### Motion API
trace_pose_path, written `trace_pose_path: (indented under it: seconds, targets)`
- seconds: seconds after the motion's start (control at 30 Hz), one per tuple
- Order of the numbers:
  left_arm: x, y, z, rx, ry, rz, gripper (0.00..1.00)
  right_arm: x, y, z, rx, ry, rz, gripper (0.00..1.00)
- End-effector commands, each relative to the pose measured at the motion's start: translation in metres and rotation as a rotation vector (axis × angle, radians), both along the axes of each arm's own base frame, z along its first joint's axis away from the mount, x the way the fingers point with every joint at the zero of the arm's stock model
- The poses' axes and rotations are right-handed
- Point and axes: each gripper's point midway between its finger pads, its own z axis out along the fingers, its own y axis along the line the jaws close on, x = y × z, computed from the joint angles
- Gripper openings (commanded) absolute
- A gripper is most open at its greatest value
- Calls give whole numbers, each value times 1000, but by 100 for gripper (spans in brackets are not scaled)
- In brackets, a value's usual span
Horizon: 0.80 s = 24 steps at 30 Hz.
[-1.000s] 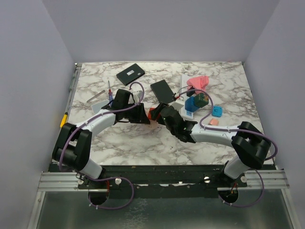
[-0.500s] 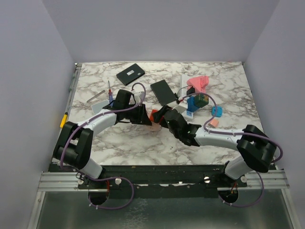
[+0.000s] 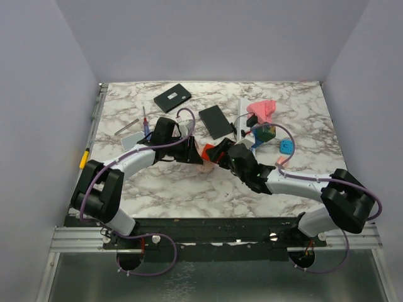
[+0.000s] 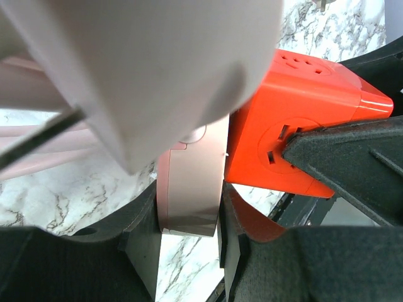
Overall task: Pull the plug off the socket
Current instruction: Remove the plug from the socket.
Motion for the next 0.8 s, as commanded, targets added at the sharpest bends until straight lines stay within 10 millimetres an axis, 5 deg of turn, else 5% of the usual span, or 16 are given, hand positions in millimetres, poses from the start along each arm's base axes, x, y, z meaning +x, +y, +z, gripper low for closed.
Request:
trace_pose_path:
  seconds: [0.0,0.53,0.77]
  targets:
    - [42,-2,27,-26,-173,69,0,-8,11,-4,-42,42,68,0]
    - [35,-3,15,185,-276,75,0,0,46,17,-15,103,123,0]
    - [33,-6,18,170,-276,58,0,1,40,10,-25,114,90,0]
